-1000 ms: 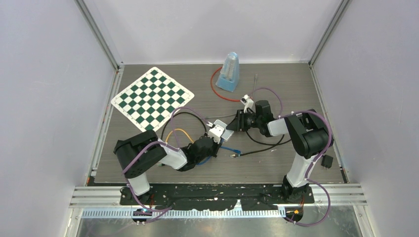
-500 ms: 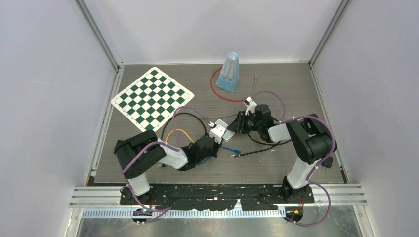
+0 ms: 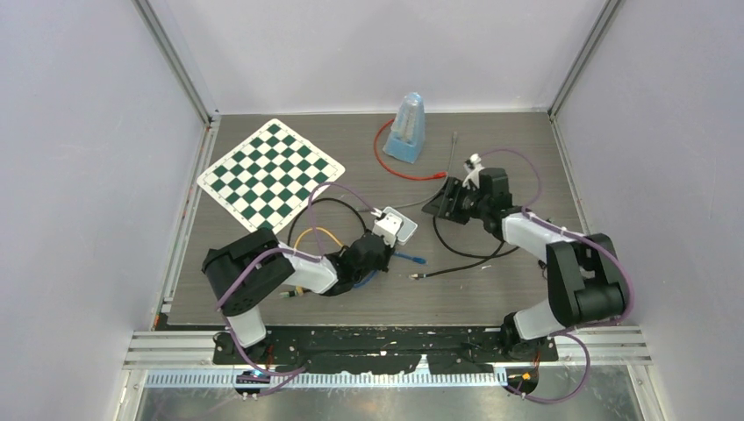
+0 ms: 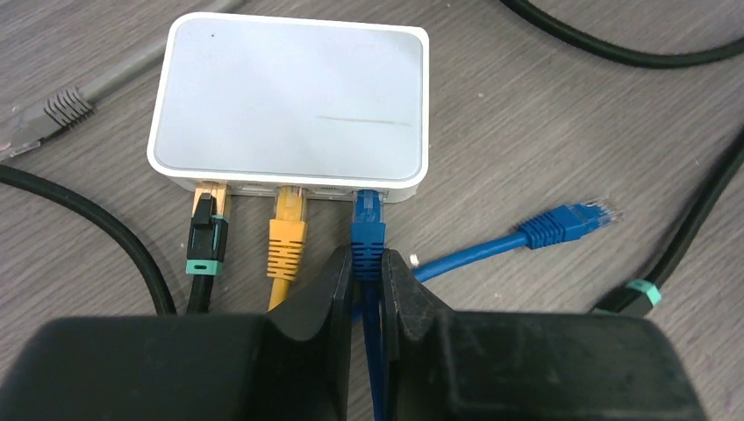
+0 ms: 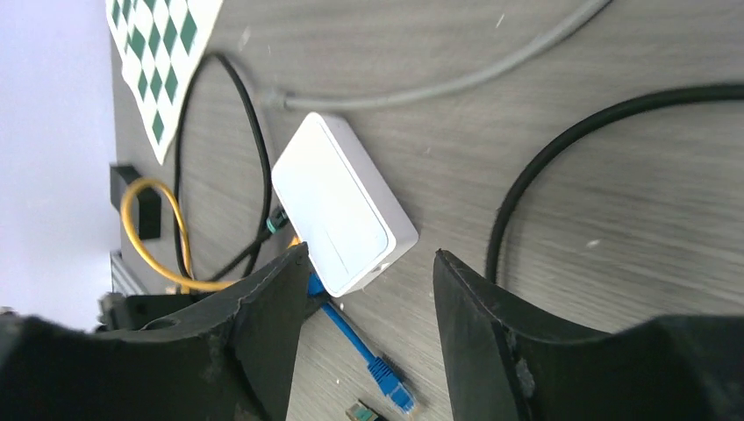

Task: Insert the plug into the switch port
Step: Insert the connector into the switch port.

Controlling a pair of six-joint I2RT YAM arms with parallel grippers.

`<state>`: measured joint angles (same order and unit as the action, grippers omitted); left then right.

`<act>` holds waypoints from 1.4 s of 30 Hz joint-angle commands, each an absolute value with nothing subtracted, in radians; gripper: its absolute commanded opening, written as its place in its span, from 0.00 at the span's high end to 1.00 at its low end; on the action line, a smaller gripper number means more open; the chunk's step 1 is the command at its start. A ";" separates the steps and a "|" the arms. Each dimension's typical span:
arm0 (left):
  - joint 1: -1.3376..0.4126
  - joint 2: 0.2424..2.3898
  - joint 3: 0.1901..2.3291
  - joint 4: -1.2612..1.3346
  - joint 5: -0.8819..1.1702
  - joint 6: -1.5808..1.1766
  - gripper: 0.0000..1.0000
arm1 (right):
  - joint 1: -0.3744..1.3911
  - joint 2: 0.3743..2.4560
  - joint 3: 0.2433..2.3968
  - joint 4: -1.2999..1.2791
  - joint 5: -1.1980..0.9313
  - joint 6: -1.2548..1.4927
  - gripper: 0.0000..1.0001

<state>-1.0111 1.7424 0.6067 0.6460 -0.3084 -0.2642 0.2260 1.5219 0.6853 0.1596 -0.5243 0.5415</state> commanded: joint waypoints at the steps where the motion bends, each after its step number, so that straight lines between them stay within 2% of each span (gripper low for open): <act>1: -1.004 1.765 0.707 0.585 -0.364 -0.283 1.00 | 0.171 1.383 0.734 0.099 -0.444 0.557 0.38; 4: -1.004 1.787 0.768 0.533 -0.367 -0.274 1.00 | 0.160 1.332 0.730 0.079 -0.415 0.530 0.37; 9: -1.005 1.817 0.879 0.431 -0.389 -0.273 0.83 | 0.158 1.268 0.732 0.012 -0.382 0.482 0.37; 11: -1.005 1.820 0.917 0.387 -0.388 -0.276 0.71 | 0.156 1.247 0.732 -0.036 -0.362 0.456 0.37; 13: -1.005 1.811 0.947 0.342 -0.381 -0.280 0.50 | 0.153 1.225 0.731 -0.069 -0.338 0.441 0.36; 15: -1.004 1.788 0.967 0.287 -0.372 -0.290 0.38 | 0.152 1.201 0.731 -0.102 -0.308 0.423 0.36; 16: -1.004 1.771 0.972 0.267 -0.369 -0.292 0.29 | 0.152 1.184 0.733 -0.124 -0.284 0.418 0.36; 18: -1.004 1.728 0.973 0.231 -0.362 -0.297 0.21 | 0.152 1.160 0.737 -0.158 -0.253 0.404 0.35; 22: -1.003 1.605 0.976 0.138 -0.359 -0.276 0.18 | 0.152 1.116 0.732 -0.201 -0.222 0.420 0.35; 26: -0.983 1.469 1.042 -0.097 -0.392 -0.236 0.11 | 0.158 1.063 0.677 -0.164 -0.260 0.482 0.36; 28: -0.954 1.418 1.070 -0.225 -0.384 -0.235 0.02 | 0.179 1.033 0.640 -0.130 -0.243 0.531 0.36; 29: -0.935 1.393 1.080 -0.276 -0.369 -0.235 0.01 | 0.200 1.019 0.628 -0.122 -0.211 0.546 0.36; 35: -0.847 1.208 1.062 -0.530 -0.304 -0.191 0.01 | 0.370 1.038 0.547 0.006 -0.052 0.740 0.37; 42: -0.845 0.942 0.910 -0.606 -0.356 -0.101 0.00 | 0.551 1.166 0.504 0.212 0.056 0.949 0.41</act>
<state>-0.8429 1.0534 0.9764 -0.5159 -0.3332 -0.1699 0.4873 1.1168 0.5110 0.0368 -0.0620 0.8062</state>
